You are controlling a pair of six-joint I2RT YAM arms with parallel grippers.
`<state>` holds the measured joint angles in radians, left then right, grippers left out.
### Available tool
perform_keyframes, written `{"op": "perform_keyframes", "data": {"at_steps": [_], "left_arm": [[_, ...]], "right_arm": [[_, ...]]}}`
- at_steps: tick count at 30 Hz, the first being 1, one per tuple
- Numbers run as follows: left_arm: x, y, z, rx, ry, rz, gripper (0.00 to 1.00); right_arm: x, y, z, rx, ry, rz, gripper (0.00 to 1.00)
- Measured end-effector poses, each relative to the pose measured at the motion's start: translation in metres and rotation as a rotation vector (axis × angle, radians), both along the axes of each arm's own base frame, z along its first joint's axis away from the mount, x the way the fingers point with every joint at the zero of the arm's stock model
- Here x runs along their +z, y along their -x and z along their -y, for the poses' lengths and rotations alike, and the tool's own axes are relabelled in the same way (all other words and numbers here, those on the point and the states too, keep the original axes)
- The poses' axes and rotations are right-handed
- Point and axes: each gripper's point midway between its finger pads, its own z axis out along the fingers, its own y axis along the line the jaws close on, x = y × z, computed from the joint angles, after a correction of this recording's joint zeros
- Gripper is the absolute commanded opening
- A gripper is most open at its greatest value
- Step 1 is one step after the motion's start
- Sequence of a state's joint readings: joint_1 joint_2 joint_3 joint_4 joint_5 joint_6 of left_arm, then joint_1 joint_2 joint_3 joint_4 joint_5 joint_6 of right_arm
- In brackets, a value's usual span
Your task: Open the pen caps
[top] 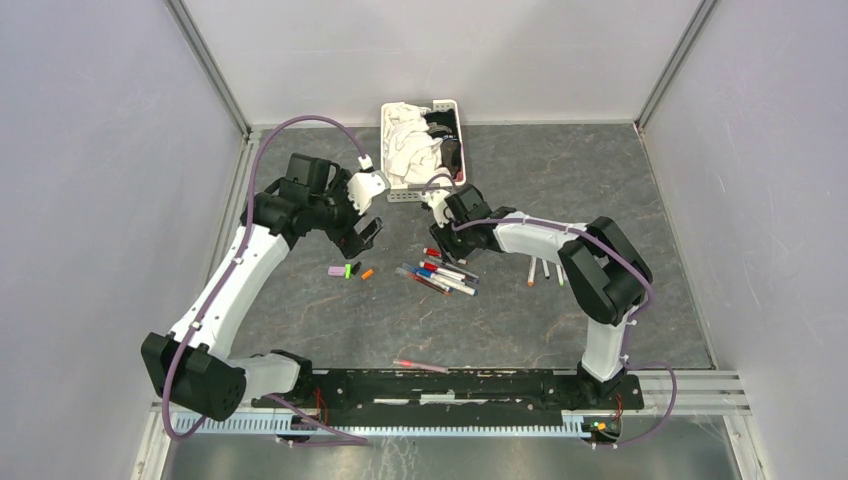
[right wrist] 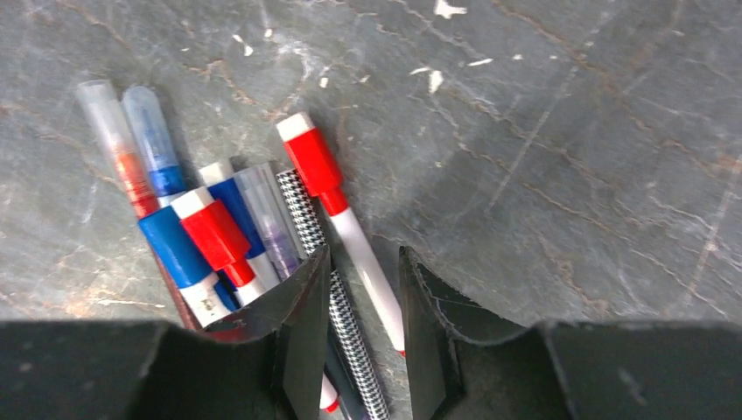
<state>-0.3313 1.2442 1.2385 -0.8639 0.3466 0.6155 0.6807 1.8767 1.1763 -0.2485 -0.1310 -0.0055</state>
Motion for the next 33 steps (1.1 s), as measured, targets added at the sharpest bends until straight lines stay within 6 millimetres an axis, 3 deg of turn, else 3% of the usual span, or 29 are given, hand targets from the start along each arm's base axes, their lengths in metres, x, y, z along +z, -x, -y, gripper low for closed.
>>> {"op": "perform_keyframes", "data": {"at_steps": [8, 21, 26, 33], "left_arm": [[-0.003, 0.005, -0.001, 0.005, -0.005, -0.024, 1.0], [-0.004, 0.006, -0.001, 0.002, -0.003, -0.031, 1.0], [-0.004, 0.008, 0.0, -0.004, 0.004, -0.037, 1.0], [-0.016, 0.02, 0.01, -0.051, 0.046, -0.093, 1.0]], "right_arm": [[-0.002, -0.002, 0.002, 0.007, 0.015, 0.014, 0.3], [-0.009, -0.012, 0.013, -0.016, 0.082, 0.045, 0.31], [-0.009, -0.013, 0.01, -0.01, 0.075, 0.044, 0.02], [-0.002, -0.008, 0.01, -0.023, 0.024, 0.015, 0.0]]}}
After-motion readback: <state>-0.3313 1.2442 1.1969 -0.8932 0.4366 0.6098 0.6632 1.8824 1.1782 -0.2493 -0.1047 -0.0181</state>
